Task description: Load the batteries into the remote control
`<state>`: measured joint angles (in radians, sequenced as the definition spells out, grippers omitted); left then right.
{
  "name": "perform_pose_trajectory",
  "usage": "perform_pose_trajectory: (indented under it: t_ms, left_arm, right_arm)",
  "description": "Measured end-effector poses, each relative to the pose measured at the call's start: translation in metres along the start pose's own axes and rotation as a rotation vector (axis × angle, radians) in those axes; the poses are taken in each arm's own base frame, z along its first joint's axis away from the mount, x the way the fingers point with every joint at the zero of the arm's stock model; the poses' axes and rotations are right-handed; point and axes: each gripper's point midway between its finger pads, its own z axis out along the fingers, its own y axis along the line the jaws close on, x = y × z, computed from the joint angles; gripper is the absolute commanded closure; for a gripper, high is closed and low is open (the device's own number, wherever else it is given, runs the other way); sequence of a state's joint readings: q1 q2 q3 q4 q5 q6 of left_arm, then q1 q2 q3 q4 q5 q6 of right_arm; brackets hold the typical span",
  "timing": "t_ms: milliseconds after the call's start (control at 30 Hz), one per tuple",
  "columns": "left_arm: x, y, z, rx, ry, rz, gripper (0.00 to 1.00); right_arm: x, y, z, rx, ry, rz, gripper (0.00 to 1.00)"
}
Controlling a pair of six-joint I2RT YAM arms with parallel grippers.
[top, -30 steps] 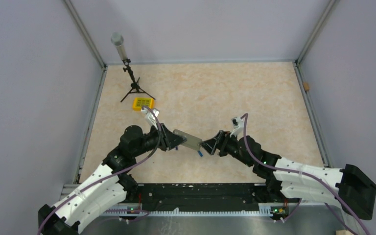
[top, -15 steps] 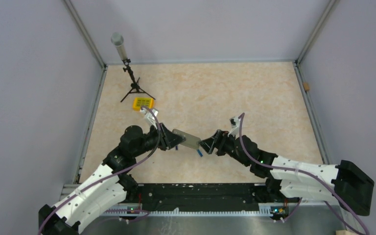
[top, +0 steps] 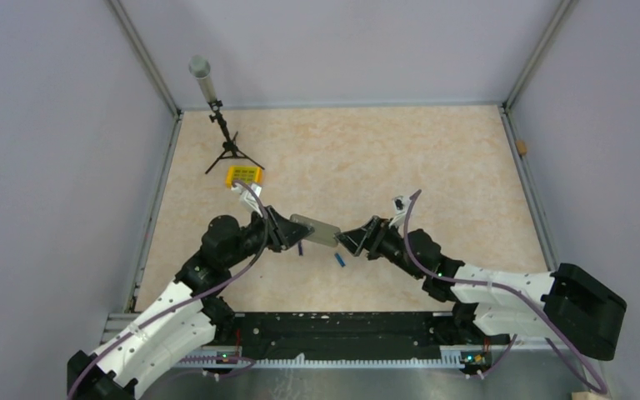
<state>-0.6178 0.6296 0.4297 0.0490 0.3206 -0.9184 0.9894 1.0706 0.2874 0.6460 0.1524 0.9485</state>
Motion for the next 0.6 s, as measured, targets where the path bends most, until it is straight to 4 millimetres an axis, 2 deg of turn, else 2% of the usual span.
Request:
perform_pose_trajectory:
  t_ms: [333, 367, 433, 533, 600]
  left_arm:
    - [-0.005, 0.0, 0.005, -0.006, -0.007, 0.015, 1.0]
    - [-0.005, 0.001, 0.007, -0.012, -0.004, 0.023, 1.0]
    - [0.004, 0.006, 0.011, -0.027, 0.034, 0.025, 1.0]
    - [0.005, 0.009, 0.014, -0.038, 0.042, 0.035, 1.0]
    - [0.011, 0.017, 0.014, -0.065, 0.066, 0.033, 1.0]
  right_arm:
    - [-0.002, 0.009, -0.005, -0.07, -0.006, 0.01, 0.23]
    - [-0.002, 0.014, -0.007, -0.091, 0.001, 0.016, 0.23]
    - [-0.007, 0.04, -0.013, -0.187, -0.003, 0.013, 0.23]
    - [-0.01, 0.044, -0.016, -0.197, -0.007, 0.013, 0.23]
    - [-0.013, 0.056, -0.02, -0.246, -0.012, 0.014, 0.23]
